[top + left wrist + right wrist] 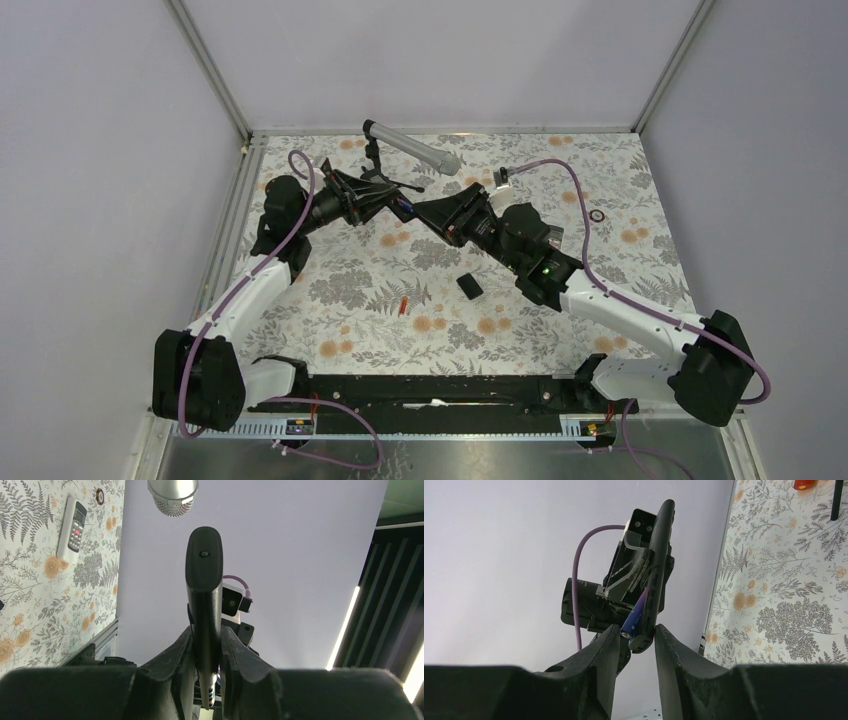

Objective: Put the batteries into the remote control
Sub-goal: Load the battery into the remote control, then pick up the battery from the center of the board, then load the battery into the remote control.

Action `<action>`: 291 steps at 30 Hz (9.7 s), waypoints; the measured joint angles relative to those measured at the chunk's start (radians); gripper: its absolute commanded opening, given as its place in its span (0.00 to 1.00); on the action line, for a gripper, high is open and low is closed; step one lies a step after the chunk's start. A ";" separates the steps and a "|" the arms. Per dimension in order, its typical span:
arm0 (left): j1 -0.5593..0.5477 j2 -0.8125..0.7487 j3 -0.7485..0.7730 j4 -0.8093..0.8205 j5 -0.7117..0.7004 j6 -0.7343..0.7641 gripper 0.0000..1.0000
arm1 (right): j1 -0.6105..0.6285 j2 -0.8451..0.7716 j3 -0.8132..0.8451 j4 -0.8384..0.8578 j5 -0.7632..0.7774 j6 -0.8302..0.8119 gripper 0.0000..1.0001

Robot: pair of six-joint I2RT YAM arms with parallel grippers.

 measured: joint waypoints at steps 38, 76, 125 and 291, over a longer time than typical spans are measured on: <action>-0.001 -0.021 0.006 -0.077 -0.029 0.099 0.00 | -0.004 0.048 0.134 -0.304 0.000 0.006 0.45; 0.014 -0.074 0.184 -0.350 0.207 0.842 0.00 | -0.018 0.113 0.204 -0.340 -0.321 -0.684 0.49; 0.158 -0.415 0.197 -0.927 -0.657 1.084 0.00 | 0.235 0.782 0.623 -0.919 0.167 -1.016 0.71; -0.051 -0.062 0.200 -0.198 0.198 0.681 0.00 | 0.139 0.082 0.412 -0.517 -0.086 -1.133 0.24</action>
